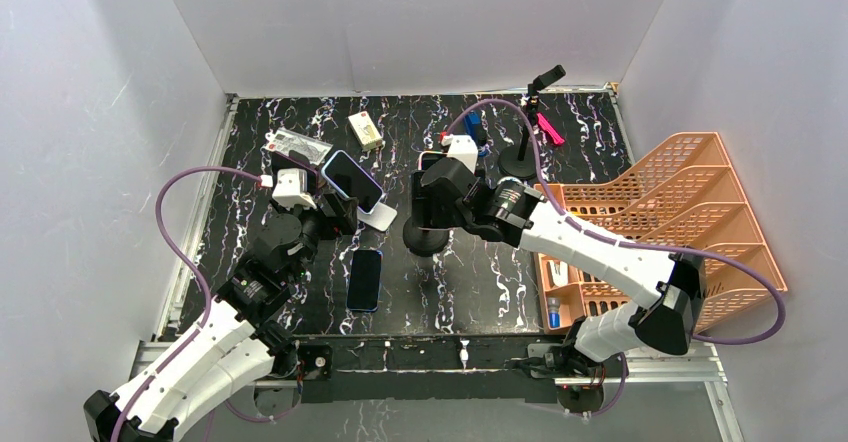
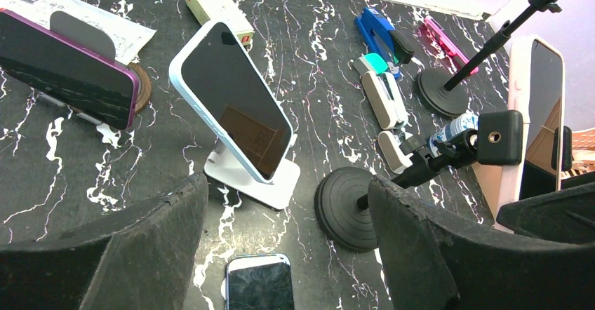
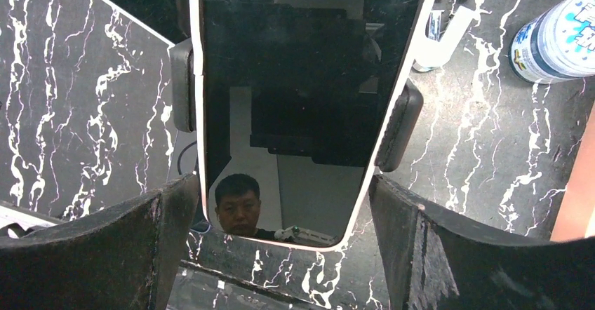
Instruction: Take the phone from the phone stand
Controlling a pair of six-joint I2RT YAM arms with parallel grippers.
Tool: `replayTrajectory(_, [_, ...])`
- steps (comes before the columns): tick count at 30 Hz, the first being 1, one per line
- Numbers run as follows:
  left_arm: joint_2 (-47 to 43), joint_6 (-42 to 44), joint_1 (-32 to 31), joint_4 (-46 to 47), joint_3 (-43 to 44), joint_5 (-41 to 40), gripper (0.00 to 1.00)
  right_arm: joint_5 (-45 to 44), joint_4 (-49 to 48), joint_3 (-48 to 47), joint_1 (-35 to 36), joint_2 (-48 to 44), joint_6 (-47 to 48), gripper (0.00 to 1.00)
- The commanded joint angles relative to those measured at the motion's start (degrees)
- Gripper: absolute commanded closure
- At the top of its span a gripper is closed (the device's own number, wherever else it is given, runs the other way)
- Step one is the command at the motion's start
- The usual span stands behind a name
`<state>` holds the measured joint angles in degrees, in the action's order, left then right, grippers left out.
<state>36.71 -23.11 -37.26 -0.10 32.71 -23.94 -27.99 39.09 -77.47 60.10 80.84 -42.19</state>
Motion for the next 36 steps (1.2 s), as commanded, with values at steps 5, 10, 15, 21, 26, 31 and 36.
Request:
replayTrajectory(5, [-0.1,0.4,0.0,0.7,0.6,-0.2,0.20,-2.7,-1.9,-0.7,0.2,0.0,-1.3,0.01])
replayTrajectory(10, [-0.1,0.3,0.0,0.8,0.6,-0.1,0.20,-2.8,-1.8,-0.5,0.2,0.3,-2.2,0.01])
replayTrajectory(15, [-0.1,0.3,0.0,0.8,0.6,0.0,0.20,-2.6,-1.8,-0.3,0.3,0.8,-3.0,0.01])
replayTrajectory(21, [-0.1,0.3,0.0,0.8,0.6,0.2,0.20,-2.4,-2.4,0.1,0.3,1.0,-2.9,0.02])
replayTrajectory(26, [-0.1,0.2,0.0,0.8,0.5,0.4,0.20,-2.2,-2.6,0.6,0.3,1.3,-2.9,0.05])
replayTrajectory(31, [-0.1,0.3,0.0,0.9,0.5,0.6,0.20,-1.8,-2.9,1.2,0.4,0.9,-2.4,0.13])
replayTrajectory(36, [0.1,0.1,0.0,1.7,0.2,1.2,0.20,-1.9,-2.8,1.4,0.3,-0.4,-0.3,0.36])
